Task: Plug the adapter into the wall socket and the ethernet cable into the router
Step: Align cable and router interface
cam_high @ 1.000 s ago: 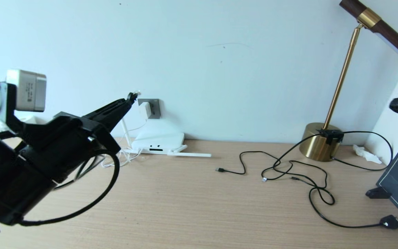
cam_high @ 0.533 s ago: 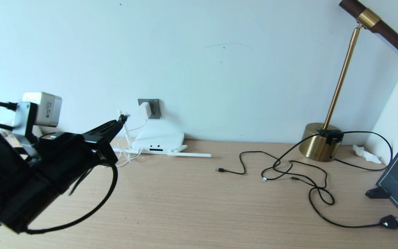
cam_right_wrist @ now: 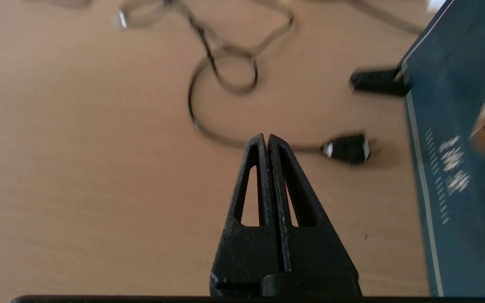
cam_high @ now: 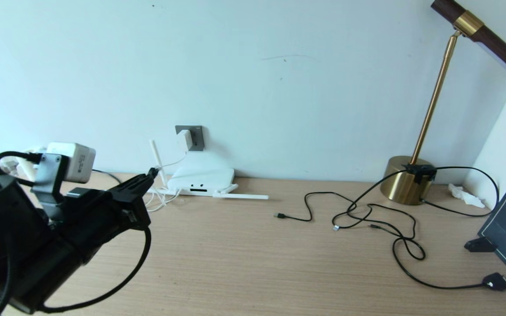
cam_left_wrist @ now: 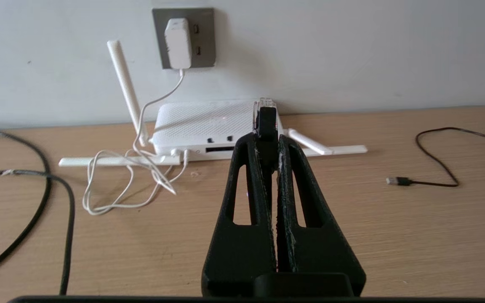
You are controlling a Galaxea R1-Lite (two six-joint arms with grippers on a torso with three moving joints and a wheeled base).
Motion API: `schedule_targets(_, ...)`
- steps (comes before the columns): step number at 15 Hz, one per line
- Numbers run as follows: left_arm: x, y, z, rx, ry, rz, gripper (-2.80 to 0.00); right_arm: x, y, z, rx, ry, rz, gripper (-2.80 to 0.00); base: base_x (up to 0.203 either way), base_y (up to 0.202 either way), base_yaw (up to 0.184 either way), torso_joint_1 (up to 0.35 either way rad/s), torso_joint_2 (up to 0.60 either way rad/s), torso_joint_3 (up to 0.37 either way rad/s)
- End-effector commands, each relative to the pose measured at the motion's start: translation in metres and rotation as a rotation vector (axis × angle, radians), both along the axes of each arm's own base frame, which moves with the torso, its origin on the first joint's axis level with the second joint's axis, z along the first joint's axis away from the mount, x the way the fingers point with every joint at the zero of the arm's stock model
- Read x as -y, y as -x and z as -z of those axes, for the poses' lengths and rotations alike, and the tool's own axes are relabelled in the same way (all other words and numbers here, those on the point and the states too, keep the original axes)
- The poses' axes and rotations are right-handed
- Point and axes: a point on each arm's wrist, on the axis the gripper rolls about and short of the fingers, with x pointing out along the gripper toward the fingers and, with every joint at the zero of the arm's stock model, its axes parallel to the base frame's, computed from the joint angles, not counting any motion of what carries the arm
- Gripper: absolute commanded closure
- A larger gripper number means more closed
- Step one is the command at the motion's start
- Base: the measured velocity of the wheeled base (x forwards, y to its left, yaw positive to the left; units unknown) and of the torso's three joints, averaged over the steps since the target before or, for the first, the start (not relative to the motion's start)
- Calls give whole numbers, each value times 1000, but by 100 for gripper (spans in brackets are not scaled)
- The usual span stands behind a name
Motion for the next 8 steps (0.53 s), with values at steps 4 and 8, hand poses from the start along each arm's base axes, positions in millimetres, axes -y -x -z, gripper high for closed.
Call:
schedule_targets(4, -1, -10, 25, -94, -22, -123, 0, -5, 19, 51, -45, 111, -57, 0, 0, 0, 0, 0, 0, 0)
schedule_targets(8, -11, -13, 52, -187, -63, -170, 0, -14, 52, 49, 154, 171, -42, 0, 0, 0, 0, 0, 0, 0)
